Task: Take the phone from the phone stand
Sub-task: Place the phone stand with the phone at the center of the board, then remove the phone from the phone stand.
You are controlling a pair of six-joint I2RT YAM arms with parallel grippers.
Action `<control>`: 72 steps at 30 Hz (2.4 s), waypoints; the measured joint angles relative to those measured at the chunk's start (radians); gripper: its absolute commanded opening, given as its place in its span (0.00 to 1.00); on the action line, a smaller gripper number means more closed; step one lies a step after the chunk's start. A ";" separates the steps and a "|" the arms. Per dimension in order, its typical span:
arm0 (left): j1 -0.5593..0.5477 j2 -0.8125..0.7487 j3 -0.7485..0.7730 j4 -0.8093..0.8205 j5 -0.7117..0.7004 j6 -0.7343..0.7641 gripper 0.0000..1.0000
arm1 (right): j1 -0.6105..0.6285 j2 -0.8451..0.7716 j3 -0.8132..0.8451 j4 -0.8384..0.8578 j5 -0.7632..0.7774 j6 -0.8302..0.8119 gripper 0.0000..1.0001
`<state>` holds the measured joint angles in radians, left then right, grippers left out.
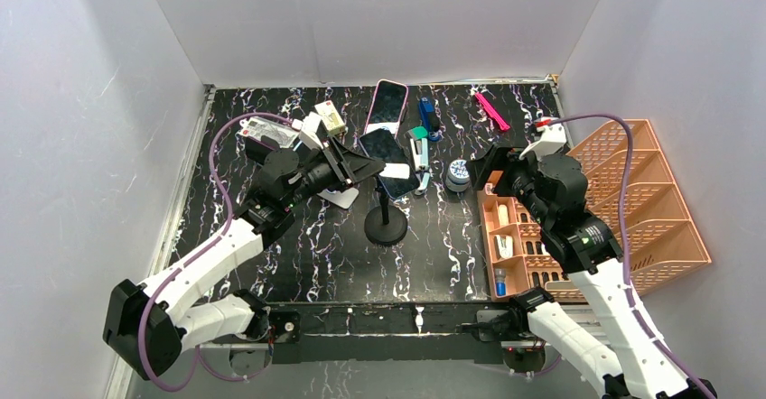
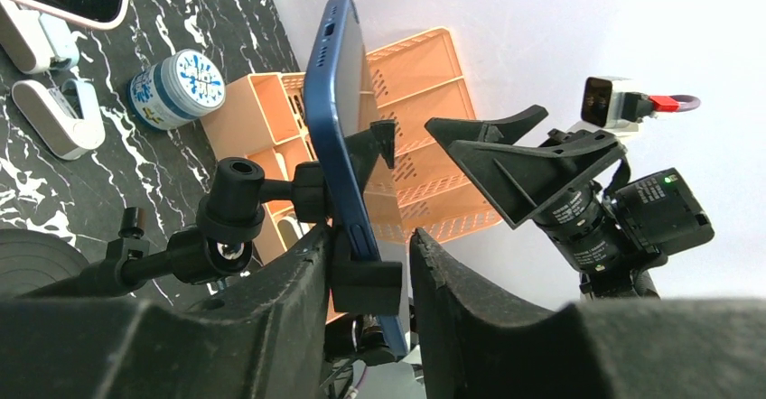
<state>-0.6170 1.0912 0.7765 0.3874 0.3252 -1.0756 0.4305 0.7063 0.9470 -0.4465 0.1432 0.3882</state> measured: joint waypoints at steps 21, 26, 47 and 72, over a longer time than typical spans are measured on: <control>0.000 -0.111 0.008 -0.130 -0.038 0.092 0.79 | 0.000 0.053 0.089 -0.027 -0.052 -0.005 0.95; 0.000 -0.193 0.032 -0.269 -0.103 0.166 0.79 | 0.000 0.128 0.178 -0.027 -0.100 -0.003 0.94; 0.000 -0.348 0.120 -0.574 -0.544 0.482 0.80 | 0.092 0.522 0.637 -0.194 0.169 0.072 0.99; 0.000 -0.363 -0.018 -0.362 -0.499 0.608 0.81 | 0.167 0.284 0.477 0.063 0.032 -0.077 0.98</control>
<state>-0.6167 0.7284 0.7589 0.0257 -0.1734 -0.4671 0.5976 0.9905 1.4239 -0.3840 0.1757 0.3115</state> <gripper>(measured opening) 0.820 0.969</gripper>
